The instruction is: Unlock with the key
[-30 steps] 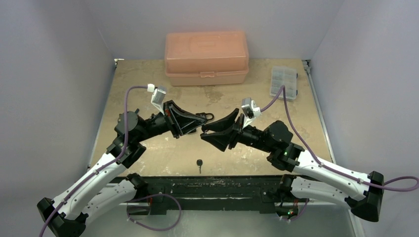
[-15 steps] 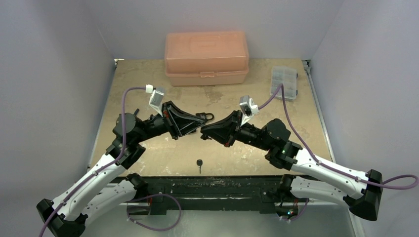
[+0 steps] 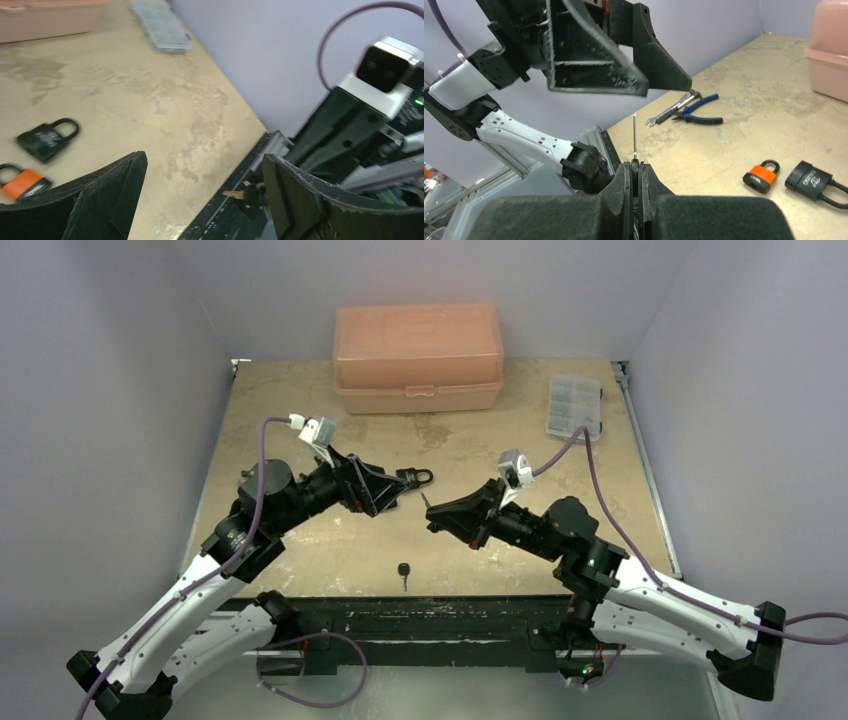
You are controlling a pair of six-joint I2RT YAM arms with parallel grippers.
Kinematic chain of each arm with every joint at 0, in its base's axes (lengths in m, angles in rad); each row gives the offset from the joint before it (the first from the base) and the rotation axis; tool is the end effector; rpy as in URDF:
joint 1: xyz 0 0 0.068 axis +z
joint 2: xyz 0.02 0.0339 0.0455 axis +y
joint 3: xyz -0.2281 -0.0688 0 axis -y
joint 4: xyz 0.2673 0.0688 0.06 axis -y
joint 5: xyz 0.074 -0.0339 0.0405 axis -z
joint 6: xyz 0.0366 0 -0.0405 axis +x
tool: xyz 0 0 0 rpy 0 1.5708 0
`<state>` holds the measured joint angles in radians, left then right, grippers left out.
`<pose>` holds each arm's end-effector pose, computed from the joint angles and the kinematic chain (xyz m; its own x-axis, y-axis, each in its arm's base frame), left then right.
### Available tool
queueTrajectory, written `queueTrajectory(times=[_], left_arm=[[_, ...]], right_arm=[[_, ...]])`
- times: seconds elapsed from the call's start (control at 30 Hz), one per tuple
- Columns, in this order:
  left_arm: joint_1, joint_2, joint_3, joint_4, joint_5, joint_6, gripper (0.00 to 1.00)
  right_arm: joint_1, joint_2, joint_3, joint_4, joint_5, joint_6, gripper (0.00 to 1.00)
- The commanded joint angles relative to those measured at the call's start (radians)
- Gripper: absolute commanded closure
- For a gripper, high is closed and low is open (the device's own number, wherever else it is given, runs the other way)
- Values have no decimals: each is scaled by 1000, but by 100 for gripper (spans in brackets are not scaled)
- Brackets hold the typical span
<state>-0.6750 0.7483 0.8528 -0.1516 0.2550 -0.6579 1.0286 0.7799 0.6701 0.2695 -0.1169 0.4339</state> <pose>0.1673 -0.1458 0.3511 -0.5191 -0.3424 -0.7831 0.6117 0.4912 -0.6202 0.1197 0.2070 0.3218 -0.3082 0.2976 -0.9036 -0.8603 0.3182 0.3982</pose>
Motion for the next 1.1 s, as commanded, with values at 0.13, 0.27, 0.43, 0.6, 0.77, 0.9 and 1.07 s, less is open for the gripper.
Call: queueTrajectory(times=[0.13,0.27,0.43,0.6,0.77,0.9,1.07], left_arm=[[5,64,71,-313,-464,-4,15],[5,209,102,-419,-559,-55,20],[5,395,133,-458,-606,-86,22],[5,568,170,-427,-635,-42,23],[6,742,233,-409,-648,5,23],[9,855,275,-387,-654,33,24],[14,951,315,-369,-640,60,27]], right_arm=[[5,-86,-36,-96,96,-42,100],[5,-68,-10,-184,192,-78,100],[5,-25,24,-287,333,-78,100],[5,0,48,-395,468,-54,100],[5,-14,32,-420,487,-31,100],[5,-35,6,-418,482,-17,100],[5,-41,-6,-421,476,-9,100]])
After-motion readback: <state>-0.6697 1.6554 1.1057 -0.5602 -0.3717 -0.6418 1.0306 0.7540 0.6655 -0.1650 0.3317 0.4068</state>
